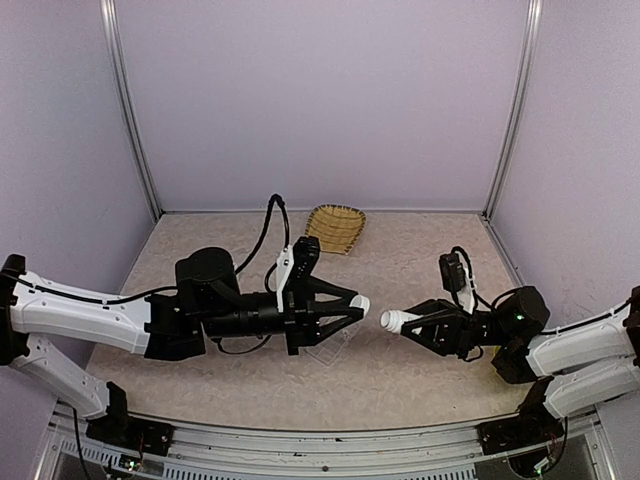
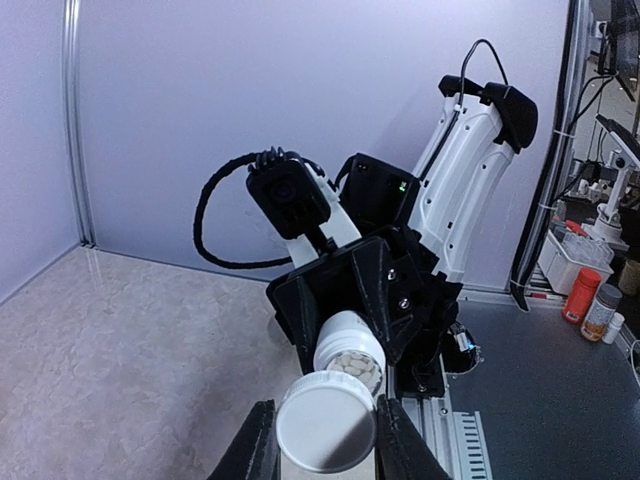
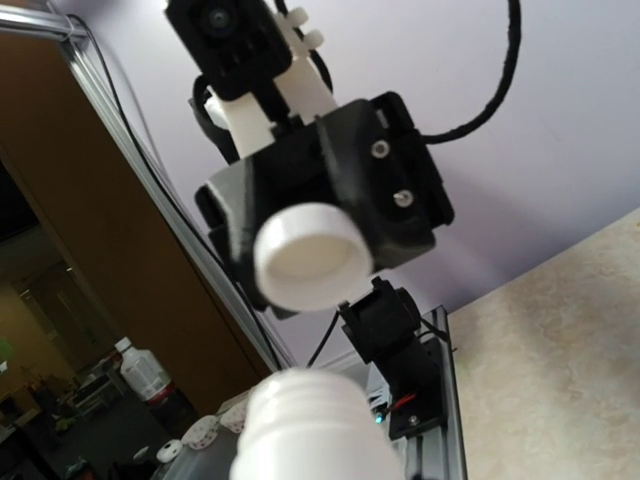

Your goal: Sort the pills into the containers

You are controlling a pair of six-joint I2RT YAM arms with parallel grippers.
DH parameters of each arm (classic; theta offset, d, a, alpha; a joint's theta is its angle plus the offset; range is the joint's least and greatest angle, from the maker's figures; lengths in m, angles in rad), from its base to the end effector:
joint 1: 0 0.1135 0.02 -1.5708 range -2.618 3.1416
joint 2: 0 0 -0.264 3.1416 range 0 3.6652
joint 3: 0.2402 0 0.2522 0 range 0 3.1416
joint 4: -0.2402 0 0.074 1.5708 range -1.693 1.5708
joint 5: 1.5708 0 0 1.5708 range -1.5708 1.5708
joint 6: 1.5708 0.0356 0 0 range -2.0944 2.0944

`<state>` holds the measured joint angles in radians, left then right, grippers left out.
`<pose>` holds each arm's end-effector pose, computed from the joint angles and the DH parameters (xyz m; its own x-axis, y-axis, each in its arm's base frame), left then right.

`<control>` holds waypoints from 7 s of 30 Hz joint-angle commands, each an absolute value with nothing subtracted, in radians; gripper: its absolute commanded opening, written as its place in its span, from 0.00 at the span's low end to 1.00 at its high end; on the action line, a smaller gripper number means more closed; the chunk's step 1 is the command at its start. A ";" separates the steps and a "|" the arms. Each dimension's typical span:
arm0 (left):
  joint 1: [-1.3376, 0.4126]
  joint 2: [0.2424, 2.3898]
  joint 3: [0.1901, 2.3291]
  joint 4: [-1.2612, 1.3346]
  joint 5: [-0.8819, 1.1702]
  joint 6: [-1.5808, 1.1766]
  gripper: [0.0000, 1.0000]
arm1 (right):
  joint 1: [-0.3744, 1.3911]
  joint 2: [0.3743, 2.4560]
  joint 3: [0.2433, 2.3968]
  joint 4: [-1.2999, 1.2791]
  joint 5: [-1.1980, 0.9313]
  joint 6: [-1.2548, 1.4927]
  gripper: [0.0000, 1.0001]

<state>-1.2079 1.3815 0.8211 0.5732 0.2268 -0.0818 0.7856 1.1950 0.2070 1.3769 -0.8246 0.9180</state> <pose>0.1055 -0.3005 0.2948 -0.0764 -0.0230 -0.9968 0.9878 0.1343 -0.0788 0.1221 0.1591 0.2248 -0.6002 0.1624 -0.7832 -0.7963 -0.2134 0.5660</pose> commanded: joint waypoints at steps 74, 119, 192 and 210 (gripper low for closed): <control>-1.281 1.486 0.846 0.703 0.132 -0.065 0.29 | 0.835 1.170 0.268 1.349 -0.755 0.888 0.23; -1.264 1.513 0.829 0.777 0.207 -0.093 0.79 | 0.841 1.199 0.267 1.443 -0.780 0.928 0.22; -1.249 1.576 0.883 0.937 0.250 -0.317 0.99 | 0.940 1.105 0.325 1.056 -0.422 0.696 0.21; -1.238 1.576 0.888 0.961 0.262 -0.321 0.99 | 0.973 1.190 0.339 1.107 -0.451 0.706 0.20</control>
